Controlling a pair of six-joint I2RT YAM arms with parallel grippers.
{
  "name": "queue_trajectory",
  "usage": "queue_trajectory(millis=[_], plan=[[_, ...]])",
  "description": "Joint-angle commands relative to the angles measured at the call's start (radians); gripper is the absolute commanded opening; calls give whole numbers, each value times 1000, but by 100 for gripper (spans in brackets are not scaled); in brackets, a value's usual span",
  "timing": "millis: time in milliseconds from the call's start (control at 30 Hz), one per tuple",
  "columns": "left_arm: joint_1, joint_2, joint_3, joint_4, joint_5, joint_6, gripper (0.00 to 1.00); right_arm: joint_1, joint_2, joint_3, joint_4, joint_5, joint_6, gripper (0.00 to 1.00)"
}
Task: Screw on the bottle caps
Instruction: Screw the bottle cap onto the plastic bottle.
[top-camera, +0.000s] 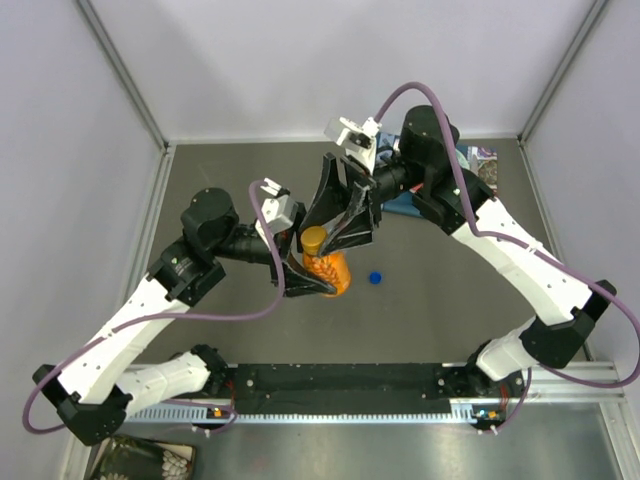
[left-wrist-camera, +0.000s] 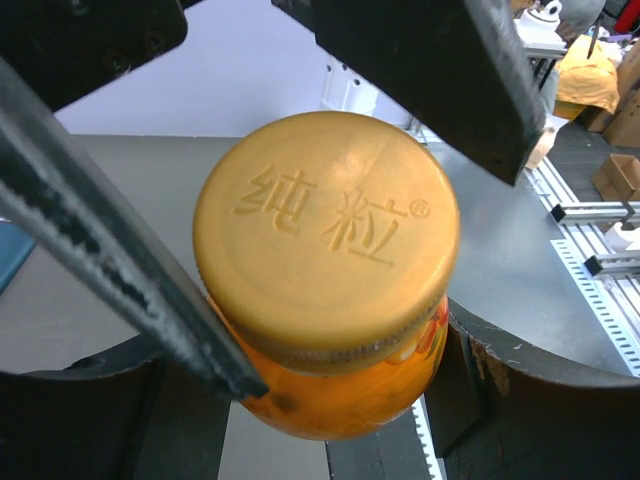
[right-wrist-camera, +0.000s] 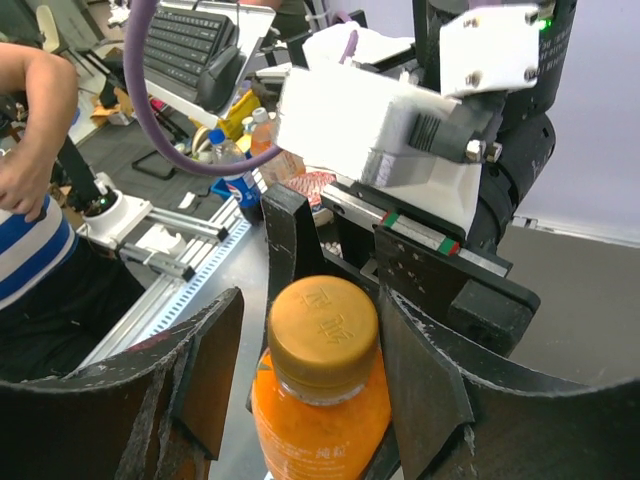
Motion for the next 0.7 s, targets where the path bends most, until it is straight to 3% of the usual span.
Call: queue_trajectory(millis=[0,500,667], plan=[[-1,-26,5,-14,-45,65,0,0,-31,-14,161,-15,102,55],[-2,-37,14,-33,-114,105,0,0,-38,-66,164,-16,110,53],[-1,-41,11,-40,-135,117,0,1,-49,-73,161,7,99,40]])
